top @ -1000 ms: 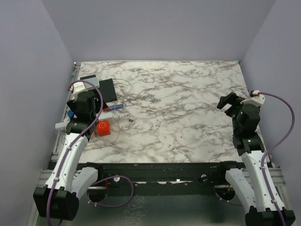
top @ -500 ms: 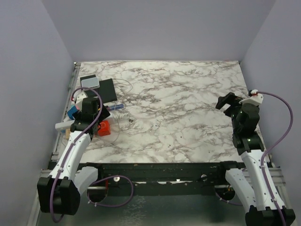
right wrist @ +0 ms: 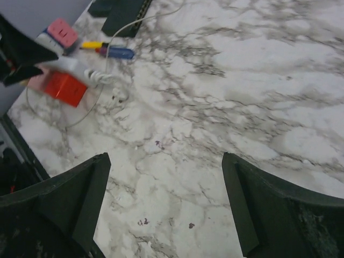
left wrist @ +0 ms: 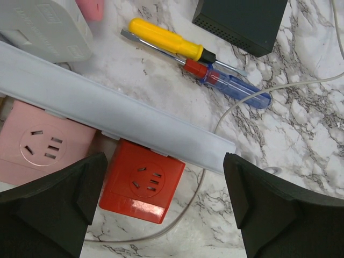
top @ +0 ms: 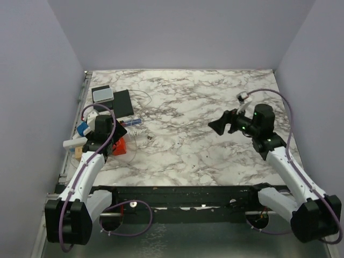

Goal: Pull the plug off the socket
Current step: Move the socket to the center of the board.

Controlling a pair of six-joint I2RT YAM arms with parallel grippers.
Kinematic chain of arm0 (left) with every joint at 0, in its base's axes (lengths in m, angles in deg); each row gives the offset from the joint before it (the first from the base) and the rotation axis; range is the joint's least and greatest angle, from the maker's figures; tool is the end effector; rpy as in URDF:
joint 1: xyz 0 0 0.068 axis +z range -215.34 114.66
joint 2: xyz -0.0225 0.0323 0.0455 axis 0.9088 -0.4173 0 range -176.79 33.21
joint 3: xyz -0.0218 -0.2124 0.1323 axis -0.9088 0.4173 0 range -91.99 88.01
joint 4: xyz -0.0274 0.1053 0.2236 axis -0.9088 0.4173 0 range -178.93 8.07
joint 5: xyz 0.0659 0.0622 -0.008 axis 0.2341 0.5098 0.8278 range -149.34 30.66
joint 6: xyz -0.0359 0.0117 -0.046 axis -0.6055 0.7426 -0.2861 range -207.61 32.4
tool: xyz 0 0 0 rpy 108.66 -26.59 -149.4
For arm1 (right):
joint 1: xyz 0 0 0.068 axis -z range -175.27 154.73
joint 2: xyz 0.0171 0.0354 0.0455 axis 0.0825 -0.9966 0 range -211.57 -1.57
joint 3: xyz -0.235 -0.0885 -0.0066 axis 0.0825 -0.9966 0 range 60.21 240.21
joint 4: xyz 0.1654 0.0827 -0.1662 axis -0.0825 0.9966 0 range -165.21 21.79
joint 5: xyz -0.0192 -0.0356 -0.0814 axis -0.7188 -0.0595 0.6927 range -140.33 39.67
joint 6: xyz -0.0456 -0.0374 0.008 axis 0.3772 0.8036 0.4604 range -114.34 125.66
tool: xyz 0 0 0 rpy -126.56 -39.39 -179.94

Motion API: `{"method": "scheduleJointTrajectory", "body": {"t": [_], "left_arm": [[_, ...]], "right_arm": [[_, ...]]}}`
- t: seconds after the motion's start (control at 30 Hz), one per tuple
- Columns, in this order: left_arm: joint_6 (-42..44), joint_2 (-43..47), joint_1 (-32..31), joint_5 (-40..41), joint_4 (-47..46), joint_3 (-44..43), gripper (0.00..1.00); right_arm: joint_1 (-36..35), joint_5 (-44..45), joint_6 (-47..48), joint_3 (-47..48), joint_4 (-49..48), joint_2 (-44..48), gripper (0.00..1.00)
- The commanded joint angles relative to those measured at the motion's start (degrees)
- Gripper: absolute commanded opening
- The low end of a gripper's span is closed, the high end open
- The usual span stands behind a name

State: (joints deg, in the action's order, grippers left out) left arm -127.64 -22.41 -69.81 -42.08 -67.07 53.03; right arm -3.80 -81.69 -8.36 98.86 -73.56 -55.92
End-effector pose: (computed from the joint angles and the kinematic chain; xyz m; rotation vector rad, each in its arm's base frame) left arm 0.2068 -0.0032 0.2094 -0.8366 2.1131 -0.0595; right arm 0.2183 0.0557 0.2719 -0.2948 1.8785 0.7803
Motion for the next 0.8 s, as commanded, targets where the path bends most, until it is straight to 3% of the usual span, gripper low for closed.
{"method": "scheduleJointTrajectory", "body": {"t": [0.0, 0.17, 0.47, 0.6, 0.77], "left_arm": [[2.95, -1.47, 0.81, -3.90, -3.22, -1.25, 0.99], [11.51, -5.52, 1.18, -5.46, -1.29, -8.37, 0.99], [21.03, -6.05, 1.33, 2.45, -1.26, -17.09, 0.99], [20.71, -4.94, 1.39, 3.09, -3.50, -13.76, 0.99], [17.92, -4.67, 1.31, -3.99, -4.79, -11.44, 0.99]], "right_arm": [[-15.04, 1.21, 8.71, 7.84, 2.23, -6.92, 0.93], [-23.96, 1.99, 5.76, 9.71, -10.59, -18.09, 0.88], [-35.83, 3.87, 6.48, 21.25, -21.64, -42.44, 0.85], [-38.71, 8.55, 8.66, 30.10, -18.69, -52.83, 0.81], [-40.15, 12.04, 9.60, 37.85, -16.85, -61.89, 0.78]]}}
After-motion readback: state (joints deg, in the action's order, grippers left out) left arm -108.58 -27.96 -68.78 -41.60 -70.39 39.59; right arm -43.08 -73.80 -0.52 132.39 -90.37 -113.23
